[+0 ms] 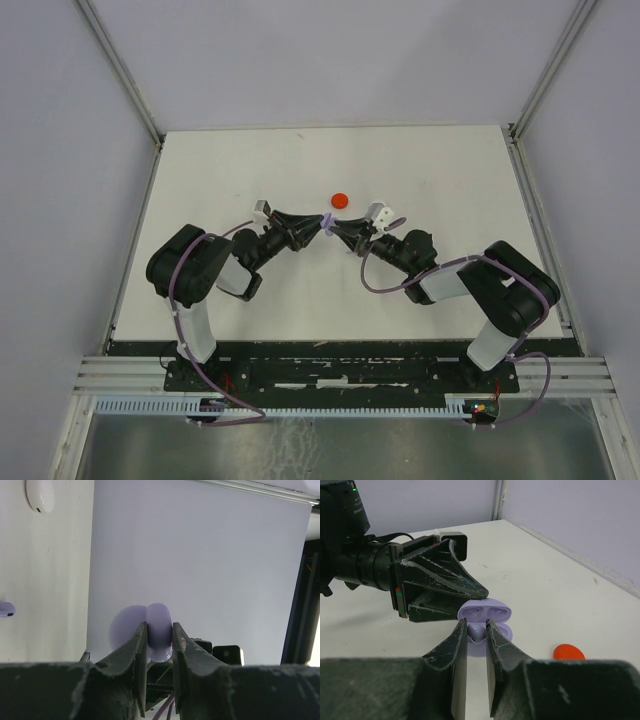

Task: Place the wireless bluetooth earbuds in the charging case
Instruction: Place the earbud in the charging case, then pick up the earbud from the charging case.

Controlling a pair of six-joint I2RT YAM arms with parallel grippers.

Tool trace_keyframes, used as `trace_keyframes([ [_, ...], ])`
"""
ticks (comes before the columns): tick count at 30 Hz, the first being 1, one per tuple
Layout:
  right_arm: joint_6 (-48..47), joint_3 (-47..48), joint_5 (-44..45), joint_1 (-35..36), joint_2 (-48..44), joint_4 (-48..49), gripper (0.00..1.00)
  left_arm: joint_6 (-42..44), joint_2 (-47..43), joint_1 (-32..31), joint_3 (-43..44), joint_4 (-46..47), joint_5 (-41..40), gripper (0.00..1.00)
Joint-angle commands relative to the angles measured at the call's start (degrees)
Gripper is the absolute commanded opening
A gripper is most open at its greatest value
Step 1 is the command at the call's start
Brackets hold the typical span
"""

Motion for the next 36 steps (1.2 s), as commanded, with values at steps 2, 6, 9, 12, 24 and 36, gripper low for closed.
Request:
trace_keyframes([
  [2, 0.6, 0.9, -0.1, 0.6, -1.3, -0.8, 0.28, -2.1, -2.1, -0.1, 0.6, 11.6, 0.1, 0.03],
  [6, 3.7, 1.0, 1.4, 0.7, -2.3, 1.3, 0.55, -1.9, -1.9, -0.1, 0.7, 11.5, 0.1, 0.03],
  [9, 5.2, 2.2, 1.7, 0.6, -4.4, 0.4, 0.61, -1.9, -1.4, -0.1, 0.7, 11.5, 0.1, 0.03],
  [12, 6.7, 2.8, 2.1, 0.6, -7.2, 0.0, 0.64, -1.8, -1.1, -0.1, 0.6, 11.5, 0.0, 0.03],
  [24, 9.8, 17.4, 32.3, 0.5, -25.9, -63.2, 0.85, -1.1, -0.8, 0.5, 0.6, 11.5, 0.1, 0.03],
  [36, 12.6, 20.2, 28.3, 2.1, -22.9, -76.6, 0.95, 0.0, -0.7, 0.5, -0.2, 11.6, -0.1, 0.03],
])
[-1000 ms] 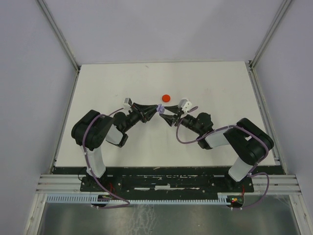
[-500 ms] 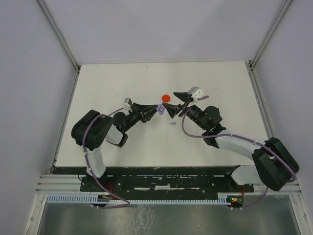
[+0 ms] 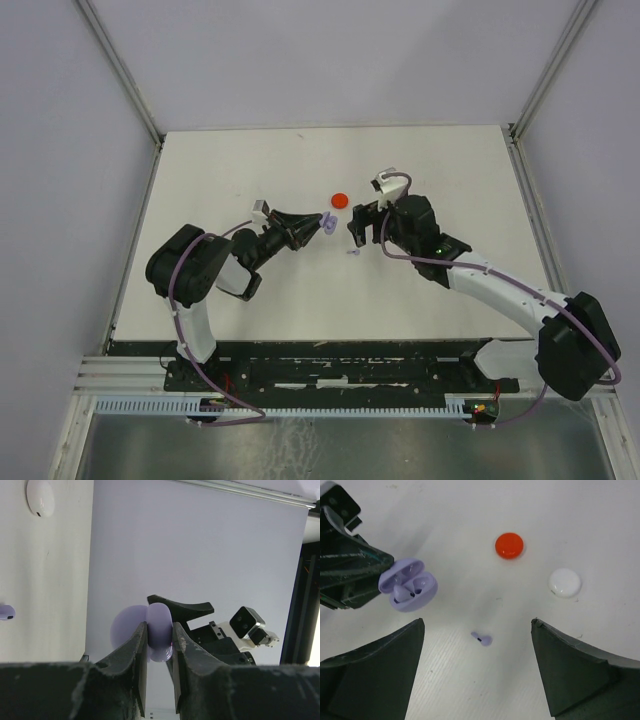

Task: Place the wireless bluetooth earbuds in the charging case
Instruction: Pick up the earbud from the charging case.

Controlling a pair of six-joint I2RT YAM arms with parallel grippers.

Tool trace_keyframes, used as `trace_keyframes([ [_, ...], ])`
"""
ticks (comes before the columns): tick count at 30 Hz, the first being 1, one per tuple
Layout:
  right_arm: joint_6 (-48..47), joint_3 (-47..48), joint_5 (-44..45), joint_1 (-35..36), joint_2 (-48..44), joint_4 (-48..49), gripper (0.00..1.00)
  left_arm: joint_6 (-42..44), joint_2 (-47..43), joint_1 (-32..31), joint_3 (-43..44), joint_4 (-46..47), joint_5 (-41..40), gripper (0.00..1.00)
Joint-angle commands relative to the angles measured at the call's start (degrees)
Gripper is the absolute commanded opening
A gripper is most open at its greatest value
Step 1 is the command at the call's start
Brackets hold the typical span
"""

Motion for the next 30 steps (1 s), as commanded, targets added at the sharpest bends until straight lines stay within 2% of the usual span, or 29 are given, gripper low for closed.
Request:
trace_keyframes([
  [1, 2.4, 2.3, -0.2, 1.5, 1.3, -5.3, 0.97, 0.3, -0.8, 0.4, -0.4, 11.5, -0.1, 0.03],
  [8, 3.2, 7.0, 1.1, 4.9, 5.7, -7.5, 0.99, 0.7, -0.3, 0.2, -0.2, 11.5, -0.1, 0.03],
  [17, 4.1, 10.4, 8.4, 6.2, 6.7, -8.3, 0.99, 1.0, 0.1, 0.2, 0.0, 11.4, 0.1, 0.03],
  [30, 3.9, 14.7, 4.7, 6.2, 10.0, -11.0, 0.99, 1.0, -0.1, 0.2, 0.0, 11.5, 0.3, 0.03],
])
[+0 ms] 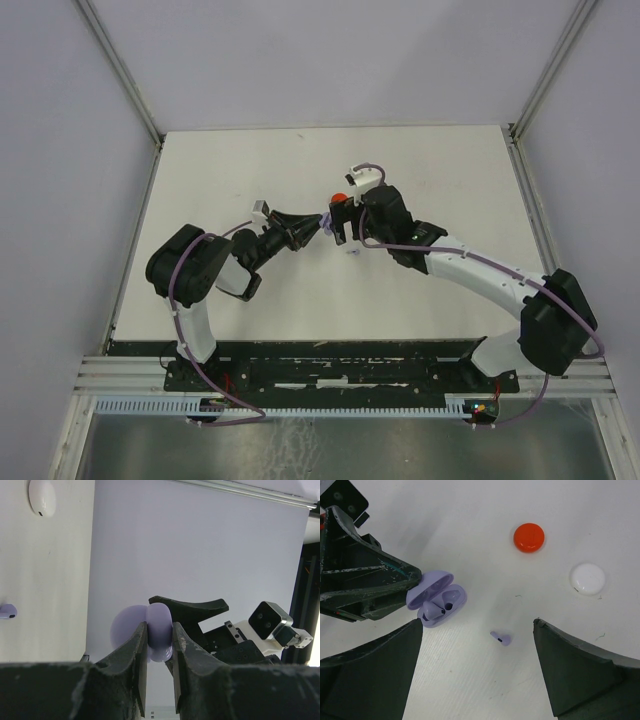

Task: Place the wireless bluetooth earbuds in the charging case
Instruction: Pick up the earbud from the charging case.

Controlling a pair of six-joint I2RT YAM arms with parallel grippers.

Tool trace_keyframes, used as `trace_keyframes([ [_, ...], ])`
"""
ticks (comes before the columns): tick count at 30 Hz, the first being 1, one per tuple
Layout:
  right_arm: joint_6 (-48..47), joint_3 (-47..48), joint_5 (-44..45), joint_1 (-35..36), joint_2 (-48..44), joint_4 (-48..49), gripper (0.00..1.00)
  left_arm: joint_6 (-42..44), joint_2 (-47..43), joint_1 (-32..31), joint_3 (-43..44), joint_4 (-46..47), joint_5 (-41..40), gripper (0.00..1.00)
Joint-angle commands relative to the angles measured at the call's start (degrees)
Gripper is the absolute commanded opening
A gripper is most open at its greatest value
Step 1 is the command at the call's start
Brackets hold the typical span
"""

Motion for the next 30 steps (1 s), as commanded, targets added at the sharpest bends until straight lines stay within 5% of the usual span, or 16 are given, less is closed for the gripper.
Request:
trace_keyframes([
  [1, 0.5, 3.3, -0.8, 0.1, 1.2, 0.2, 0.99, 0.9, -0.1, 0.1, 0.2, 11.5, 0.4, 0.03],
  [30, -0.5, 5.1, 4.7, -0.1, 2.9, -1.5, 1.0, 0.9, -0.2, 0.2, 0.3, 11.5, 0.5, 0.03],
])
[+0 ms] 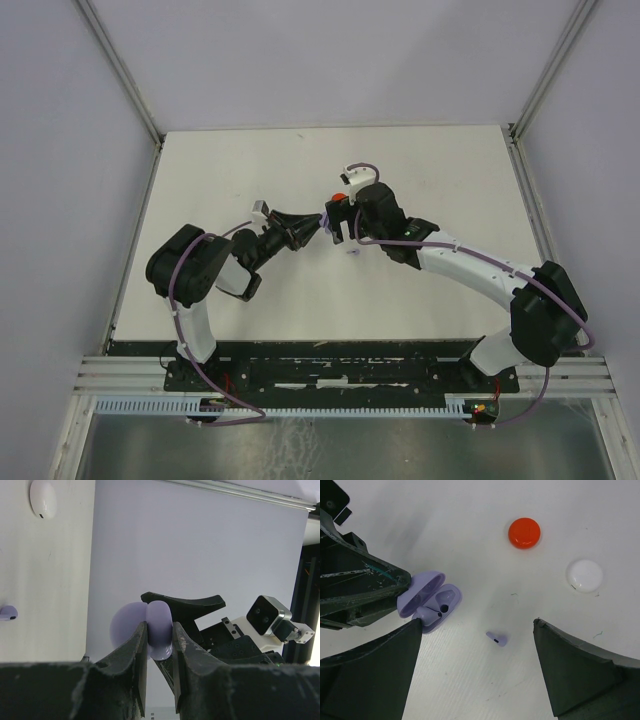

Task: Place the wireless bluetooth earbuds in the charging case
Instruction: Pick up the earbud from the charging case.

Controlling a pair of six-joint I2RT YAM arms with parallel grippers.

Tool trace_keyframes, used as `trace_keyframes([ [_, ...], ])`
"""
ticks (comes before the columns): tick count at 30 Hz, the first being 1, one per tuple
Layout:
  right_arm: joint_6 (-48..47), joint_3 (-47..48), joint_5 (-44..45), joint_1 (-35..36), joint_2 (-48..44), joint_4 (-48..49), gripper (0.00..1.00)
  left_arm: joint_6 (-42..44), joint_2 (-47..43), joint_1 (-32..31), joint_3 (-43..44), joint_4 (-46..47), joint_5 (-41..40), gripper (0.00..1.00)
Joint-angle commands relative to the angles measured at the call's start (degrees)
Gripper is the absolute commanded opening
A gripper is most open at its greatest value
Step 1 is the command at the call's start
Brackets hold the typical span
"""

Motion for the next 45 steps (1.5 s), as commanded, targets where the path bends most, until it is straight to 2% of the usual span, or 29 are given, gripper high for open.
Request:
trace_keyframes([
  [1, -0.5, 2.6, 3.0, -0.2, -0.9, 0.6, 1.0, 0.9, -0.2, 0.2, 0.3, 11.5, 0.5, 0.03],
  [22, -1.2, 4.9, 1.1, -0.2, -0.5, 1.6, 0.99, 0.9, 0.1, 0.0, 0.6, 11.5, 0.5, 0.03],
  [28, -3.2, 2.6, -4.3, -0.4, -2.5, 3.3, 0.78, 0.6, -0.1, 0.0, 0.9, 11.5, 1.0, 0.03],
  [34, -4.5, -0.5, -13.8, -2.0, -4.9, 6.1, 0.57, -0.3, 0.0, 0.1, 3.0, 11.5, 4.4, 0.03],
  [45, -7.6, 0.2, -17.8, -2.3, -4.0, 5.3, 0.56, -0.6, 0.6, 0.1, 4.3, 11.5, 6.8, 0.03],
])
